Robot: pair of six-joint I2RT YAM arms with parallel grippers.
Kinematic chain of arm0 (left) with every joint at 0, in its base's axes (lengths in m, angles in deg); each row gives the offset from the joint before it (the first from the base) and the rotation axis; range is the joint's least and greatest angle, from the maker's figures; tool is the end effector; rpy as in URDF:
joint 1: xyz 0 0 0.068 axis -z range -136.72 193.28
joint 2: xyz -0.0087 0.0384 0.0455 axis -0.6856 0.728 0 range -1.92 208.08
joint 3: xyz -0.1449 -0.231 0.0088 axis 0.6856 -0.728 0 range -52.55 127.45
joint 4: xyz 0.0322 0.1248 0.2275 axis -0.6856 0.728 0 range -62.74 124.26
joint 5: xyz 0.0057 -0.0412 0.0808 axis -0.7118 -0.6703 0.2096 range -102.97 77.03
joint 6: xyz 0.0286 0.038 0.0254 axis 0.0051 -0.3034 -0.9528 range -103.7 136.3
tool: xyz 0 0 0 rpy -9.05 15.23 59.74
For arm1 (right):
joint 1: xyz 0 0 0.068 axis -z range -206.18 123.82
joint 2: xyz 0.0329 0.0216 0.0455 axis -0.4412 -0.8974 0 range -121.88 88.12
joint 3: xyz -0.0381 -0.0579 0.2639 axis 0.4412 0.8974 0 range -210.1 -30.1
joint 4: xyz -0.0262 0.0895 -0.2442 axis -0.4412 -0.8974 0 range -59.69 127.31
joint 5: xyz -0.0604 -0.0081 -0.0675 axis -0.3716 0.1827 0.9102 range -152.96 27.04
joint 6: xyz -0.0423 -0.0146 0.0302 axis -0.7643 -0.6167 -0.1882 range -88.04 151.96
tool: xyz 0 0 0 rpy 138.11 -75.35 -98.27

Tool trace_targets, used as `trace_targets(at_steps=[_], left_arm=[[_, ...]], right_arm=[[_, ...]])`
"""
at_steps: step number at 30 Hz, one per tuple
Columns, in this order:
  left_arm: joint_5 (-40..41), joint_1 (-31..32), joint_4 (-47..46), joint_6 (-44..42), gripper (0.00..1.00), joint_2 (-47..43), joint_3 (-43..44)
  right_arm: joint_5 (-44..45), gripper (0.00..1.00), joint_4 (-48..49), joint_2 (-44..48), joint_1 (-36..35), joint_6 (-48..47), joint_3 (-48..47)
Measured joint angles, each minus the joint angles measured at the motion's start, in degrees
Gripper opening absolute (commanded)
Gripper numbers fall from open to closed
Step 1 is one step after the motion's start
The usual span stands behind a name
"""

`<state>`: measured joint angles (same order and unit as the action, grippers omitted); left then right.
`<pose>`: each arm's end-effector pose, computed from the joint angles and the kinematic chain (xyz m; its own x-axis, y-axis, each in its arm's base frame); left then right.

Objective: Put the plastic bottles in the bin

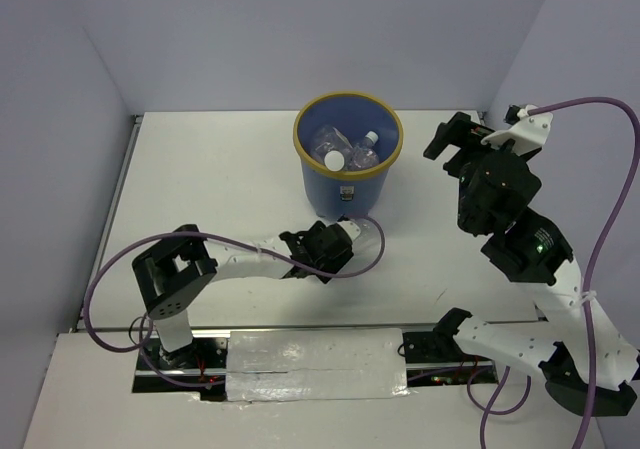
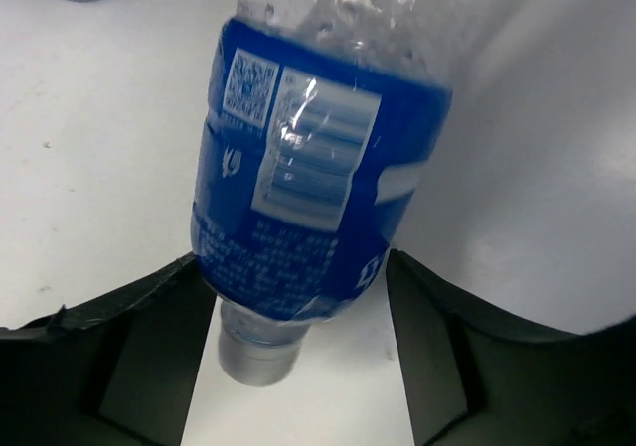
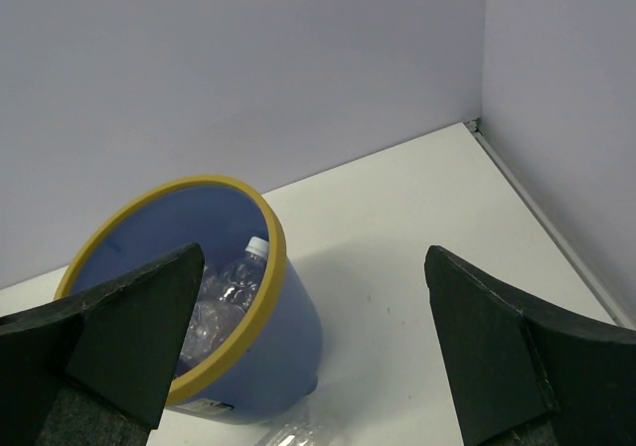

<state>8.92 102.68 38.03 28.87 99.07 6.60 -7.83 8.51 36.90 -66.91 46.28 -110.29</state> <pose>0.1936 -0.3012 0.1690 -0.5435 0.5220 -0.6573 0.5789 0.8002 0.1567 0.1209 0.0654 0.4907 0.0636 0.2414 -0.9683 0.2404 0.9380 0.2496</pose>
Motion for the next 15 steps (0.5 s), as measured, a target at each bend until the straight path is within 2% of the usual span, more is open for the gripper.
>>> trace_targets(at_steps=[1,4,7,13,15], left_arm=[[0.2,0.9,0.1,0.4,0.70,0.0,0.0],[1.1,3.5,0.5,1.6,0.54,0.0,0.0],[1.8,5.5,1.7,2.2,0.46,0.0,0.4],[2.5,7.1,4.9,2.8,0.19,-0.4,2.2],[2.4,7.2,6.7,2.8,0.17,-1.2,3.0]], right_arm=[[0.0,1.00,0.0,-0.1,0.0,0.1,0.0],[0.0,1.00,0.0,-0.3,0.0,0.4,0.0],[-0.1,1.00,-0.5,-0.5,0.0,0.8,0.0],[0.0,1.00,-1.6,-0.4,0.0,1.5,0.0],[-0.1,1.00,-2.1,-0.3,0.0,1.7,0.0]])
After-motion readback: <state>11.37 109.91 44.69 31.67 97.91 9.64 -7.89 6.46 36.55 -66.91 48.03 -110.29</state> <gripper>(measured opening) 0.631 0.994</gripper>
